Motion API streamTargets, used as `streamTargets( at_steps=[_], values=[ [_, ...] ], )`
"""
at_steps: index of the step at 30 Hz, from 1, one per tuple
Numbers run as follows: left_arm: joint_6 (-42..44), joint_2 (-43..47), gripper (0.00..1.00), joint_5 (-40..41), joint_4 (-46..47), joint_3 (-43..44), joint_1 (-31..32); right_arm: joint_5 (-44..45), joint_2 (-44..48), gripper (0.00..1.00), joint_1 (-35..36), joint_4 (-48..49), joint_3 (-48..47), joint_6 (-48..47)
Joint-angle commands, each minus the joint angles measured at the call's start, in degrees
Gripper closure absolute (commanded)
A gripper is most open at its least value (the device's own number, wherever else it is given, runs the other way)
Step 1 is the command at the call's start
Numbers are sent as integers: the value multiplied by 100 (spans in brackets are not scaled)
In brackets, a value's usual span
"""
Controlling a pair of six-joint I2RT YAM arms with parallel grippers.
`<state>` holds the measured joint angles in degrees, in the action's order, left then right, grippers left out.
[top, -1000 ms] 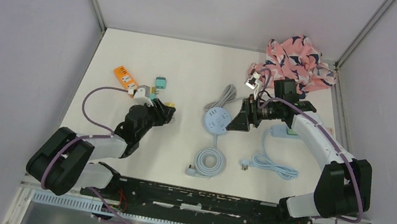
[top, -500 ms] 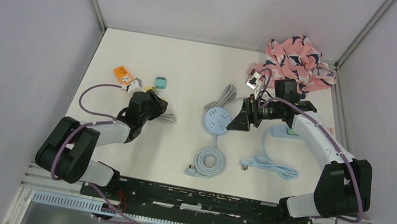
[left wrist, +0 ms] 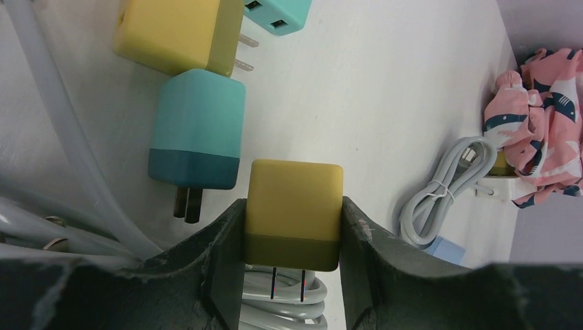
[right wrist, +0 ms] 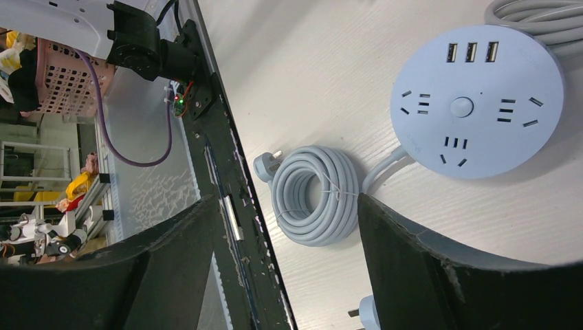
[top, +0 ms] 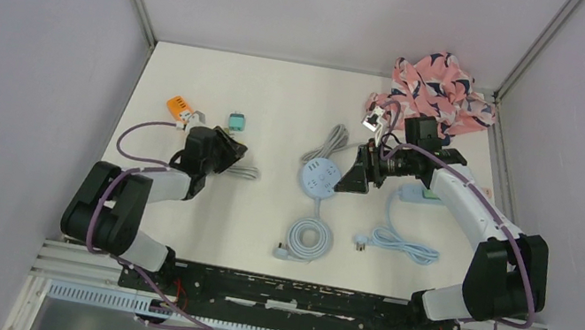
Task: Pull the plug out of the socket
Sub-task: Place the plug at the center of the board.
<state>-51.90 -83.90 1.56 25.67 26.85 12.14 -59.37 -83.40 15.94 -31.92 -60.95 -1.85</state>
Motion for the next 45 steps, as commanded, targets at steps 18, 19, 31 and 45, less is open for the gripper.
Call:
streamTargets(
  at_steps=[18, 19, 31, 45],
  values=[
    [134, 1000, 16, -698, 248, -661, -254, -69, 145, 20, -76, -8, -256, -186],
    [170, 1135, 16, -846, 385, -736, -250, -73, 144, 20, -81, -27, -270, -204],
    [117, 1490, 5, -2745, 2318, -1267, 225, -100, 263, 20, -232, -220, -363, -421],
    [1124, 2016, 4, -1665, 2267, -1112, 2539, -194, 293, 20, -403, -226, -364, -404]
  ],
)
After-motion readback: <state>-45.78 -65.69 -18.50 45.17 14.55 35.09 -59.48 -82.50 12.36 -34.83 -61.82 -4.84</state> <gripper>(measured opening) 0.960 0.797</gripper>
